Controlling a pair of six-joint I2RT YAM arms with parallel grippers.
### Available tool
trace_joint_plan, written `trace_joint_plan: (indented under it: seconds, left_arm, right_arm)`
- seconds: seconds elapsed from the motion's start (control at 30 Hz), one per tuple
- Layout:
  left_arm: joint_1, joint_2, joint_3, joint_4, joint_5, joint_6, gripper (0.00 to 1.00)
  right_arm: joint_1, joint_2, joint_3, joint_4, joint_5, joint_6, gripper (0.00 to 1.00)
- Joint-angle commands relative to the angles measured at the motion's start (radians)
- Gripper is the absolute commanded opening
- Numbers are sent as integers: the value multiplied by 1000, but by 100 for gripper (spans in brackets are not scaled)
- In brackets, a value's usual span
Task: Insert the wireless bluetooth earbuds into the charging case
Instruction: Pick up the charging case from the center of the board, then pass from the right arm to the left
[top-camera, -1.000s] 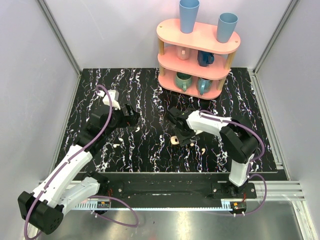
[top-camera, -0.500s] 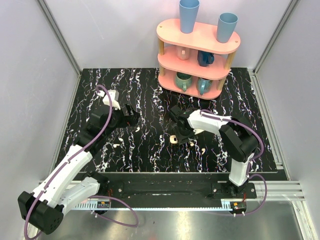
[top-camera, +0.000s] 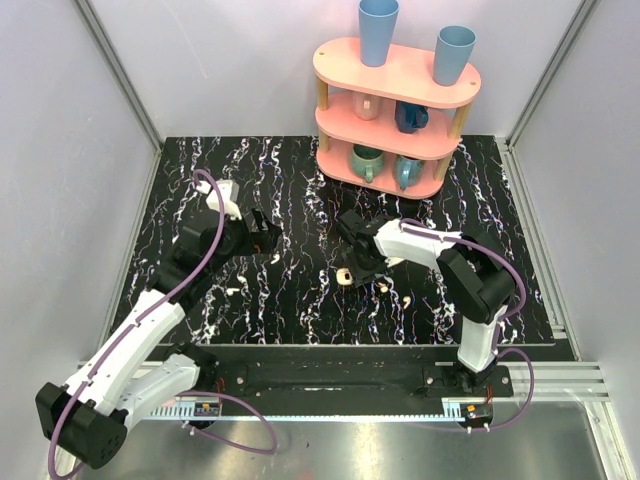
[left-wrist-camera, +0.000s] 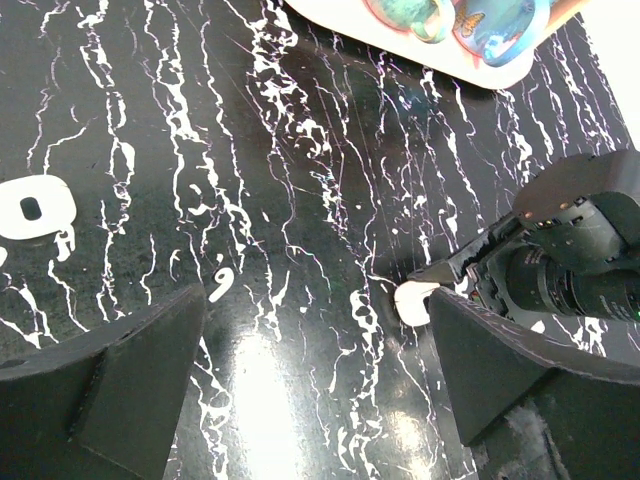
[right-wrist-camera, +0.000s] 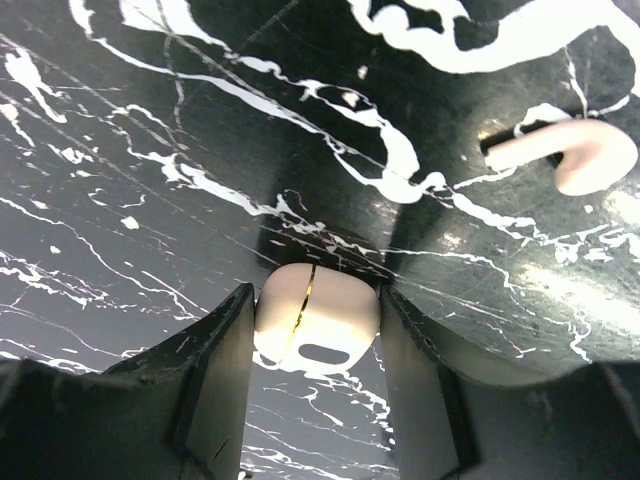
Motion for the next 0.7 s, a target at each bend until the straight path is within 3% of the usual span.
trace_joint_plan:
  seconds: [0.0,0.17,0.27,0.37,0.47,0.67]
  left_arm:
    - [5,11,41,36,93,16,99]
    - [5,3,-7,94,183,-27,99]
    - [5,-9,-54,184,257,-82,99]
    - [5,-11,-121,309,314,-156,99]
    - [4,-2,-206,540,339,-239,99]
    - [-110,15,-309,813,216,-232,99]
  right_arm:
    - [-3,-17,22,2,130,-125,38]
    - [-2,-107,14,72,199,-231,29]
    - [-2,-185,14,112,236,-283,28]
    - [-2,-260,-6,172,246,-309,29]
    - [-2,-326,-33,239,234,-320,29]
    - [-2,-425,-108,393,170,-312,29]
